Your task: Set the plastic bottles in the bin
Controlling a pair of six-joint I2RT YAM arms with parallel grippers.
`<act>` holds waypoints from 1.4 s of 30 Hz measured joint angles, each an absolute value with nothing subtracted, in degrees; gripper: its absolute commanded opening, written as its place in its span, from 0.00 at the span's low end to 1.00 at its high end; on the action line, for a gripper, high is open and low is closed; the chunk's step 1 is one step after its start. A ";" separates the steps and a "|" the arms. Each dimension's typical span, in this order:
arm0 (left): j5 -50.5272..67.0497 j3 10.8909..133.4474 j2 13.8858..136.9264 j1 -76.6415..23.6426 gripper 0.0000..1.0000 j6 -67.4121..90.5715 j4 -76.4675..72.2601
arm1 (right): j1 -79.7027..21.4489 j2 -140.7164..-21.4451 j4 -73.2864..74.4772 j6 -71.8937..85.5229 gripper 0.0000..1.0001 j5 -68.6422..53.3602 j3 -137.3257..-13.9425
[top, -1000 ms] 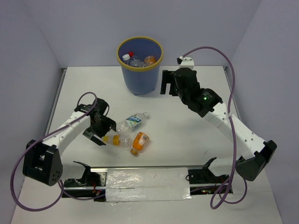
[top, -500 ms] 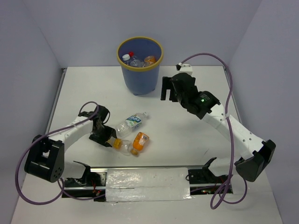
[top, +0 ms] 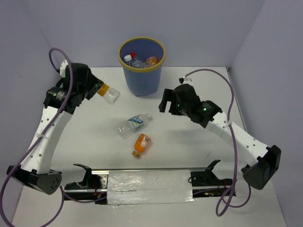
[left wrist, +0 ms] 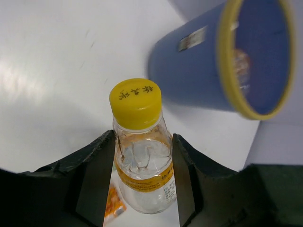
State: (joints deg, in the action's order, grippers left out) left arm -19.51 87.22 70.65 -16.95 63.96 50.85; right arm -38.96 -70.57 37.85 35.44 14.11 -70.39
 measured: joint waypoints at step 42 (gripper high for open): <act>-22.41 116.53 92.27 -21.93 0.99 37.15 28.84 | -51.57 -91.02 17.93 56.69 0.93 -7.62 -53.36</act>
State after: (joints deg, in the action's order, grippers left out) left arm -22.41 116.53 92.27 -21.93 37.15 28.84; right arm -51.57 -91.02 17.93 56.69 -7.62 -53.36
